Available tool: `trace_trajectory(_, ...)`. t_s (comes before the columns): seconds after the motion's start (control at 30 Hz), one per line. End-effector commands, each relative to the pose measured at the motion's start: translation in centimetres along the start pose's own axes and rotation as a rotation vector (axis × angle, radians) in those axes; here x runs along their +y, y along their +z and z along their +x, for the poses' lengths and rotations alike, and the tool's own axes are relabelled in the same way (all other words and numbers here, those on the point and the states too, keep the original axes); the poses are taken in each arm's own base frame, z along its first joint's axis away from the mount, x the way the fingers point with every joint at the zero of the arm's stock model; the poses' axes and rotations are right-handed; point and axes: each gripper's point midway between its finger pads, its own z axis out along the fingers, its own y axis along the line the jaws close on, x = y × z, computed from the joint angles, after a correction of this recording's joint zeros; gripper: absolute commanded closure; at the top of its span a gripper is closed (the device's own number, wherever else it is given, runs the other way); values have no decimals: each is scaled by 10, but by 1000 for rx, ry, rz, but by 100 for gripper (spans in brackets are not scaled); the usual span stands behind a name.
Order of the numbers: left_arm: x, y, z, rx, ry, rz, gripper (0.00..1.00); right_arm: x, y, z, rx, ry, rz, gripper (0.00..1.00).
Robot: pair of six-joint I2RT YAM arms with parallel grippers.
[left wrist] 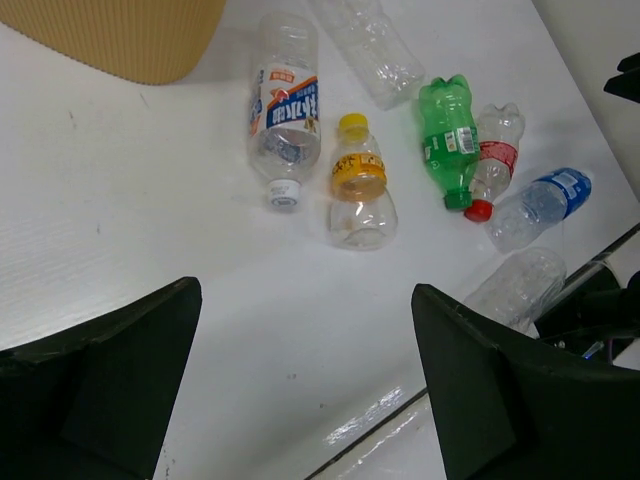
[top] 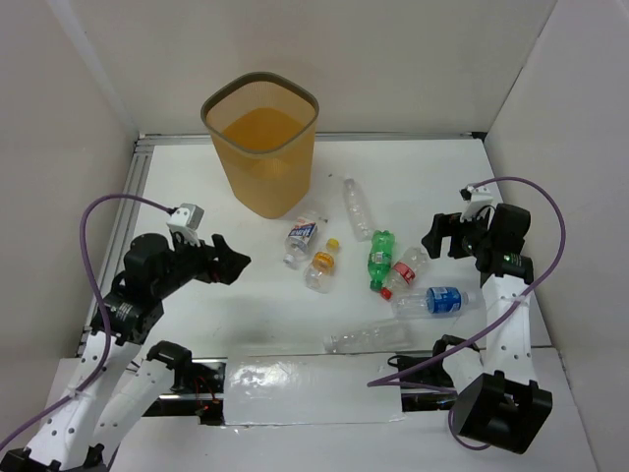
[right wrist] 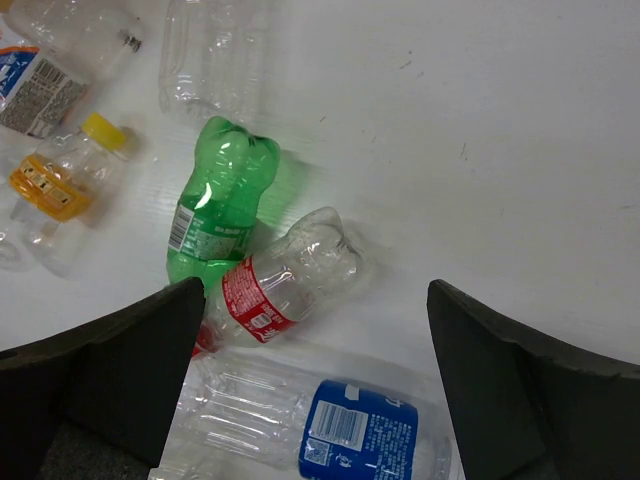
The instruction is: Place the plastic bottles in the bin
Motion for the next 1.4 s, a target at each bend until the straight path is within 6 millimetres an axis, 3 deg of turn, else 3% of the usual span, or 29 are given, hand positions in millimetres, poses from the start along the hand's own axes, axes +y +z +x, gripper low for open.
trace_trajectory(0.0, -10, 5, 2, 13, -7, 70, 1, 3, 0, -10, -34, -23, -15, 1)
trace_trajectory(0.33, -17, 18, 15, 98, -34, 121, 1, 11, -3, -11, -37, -60, -62, 1)
trace_trajectory(0.4, -22, 20, 13, 95, -29, 155, 18, 11, -5, -13, -35, -50, -53, 1)
trace_trajectory(0.47, -23, 29, 19, 128, -38, 177, 42, 17, -5, -10, -31, -89, -96, 1)
trace_trajectory(0.5, -21, 32, 22, 143, -44, 172, 66, 22, -8, -10, -25, -106, -122, 1)
trace_trajectory(0.53, -23, 35, 27, 167, -47, 183, 74, 25, -8, -8, -23, -147, -147, 1)
trace_trajectory(0.6, -24, 45, 30, 206, -48, 172, 81, 39, -13, -11, -38, -197, -228, 3)
trace_trajectory(0.67, -29, 52, 37, 246, -38, 174, 67, 40, -10, -3, -11, -203, -252, 23)
trace_trajectory(0.73, -25, 66, 37, 265, -21, 116, 39, 38, -9, -5, -7, -200, -254, 46)
trace_trajectory(0.77, -33, 70, 45, 296, 1, 116, 31, 35, -7, -3, 5, -195, -243, 46)
trace_trajectory(0.83, -29, 84, 58, 363, 27, 47, 21, 33, -6, -4, 2, -201, -230, 35)
trace_trajectory(0.87, -26, 92, 48, 334, 31, -29, 19, 30, -5, -2, 14, -196, -220, 11)
trace_trajectory(0.9, -35, 97, 52, 341, 51, -41, 15, 30, -4, 1, 21, -191, -223, 0)
trace_trajectory(0.97, -29, 111, 52, 334, 65, -148, 12, 27, -4, 1, 15, -202, -200, 0)
trace_trajectory(1.03, -35, 124, 52, 311, 102, -183, 11, 29, -9, -5, -13, -215, -190, 0)
trace_trajectory(1.07, -32, 131, 45, 277, 121, -230, 11, 28, -8, -7, -20, -221, -187, 0)
trace_trajectory(1.1, -29, 140, 56, 303, 147, -266, 9, 29, -9, -4, -19, -212, -187, 0)
trace_trajectory(1.17, -23, 153, 50, 272, 178, -325, 9, 28, -9, -4, -16, -212, -178, 0)
trace_trajectory(1.23, -15, 169, 59, 297, 216, -361, 6, 28, -9, -4, -16, -212, -178, 0)
trace_trajectory(1.3, -17, 183, 51, 282, 249, -370, 4, 28, -9, -4, -16, -212, -178, 0)
trace_trajectory(1.37, -14, 198, 60, 320, 288, -381, 4, 28, -9, -4, -16, -212, -178, 0)
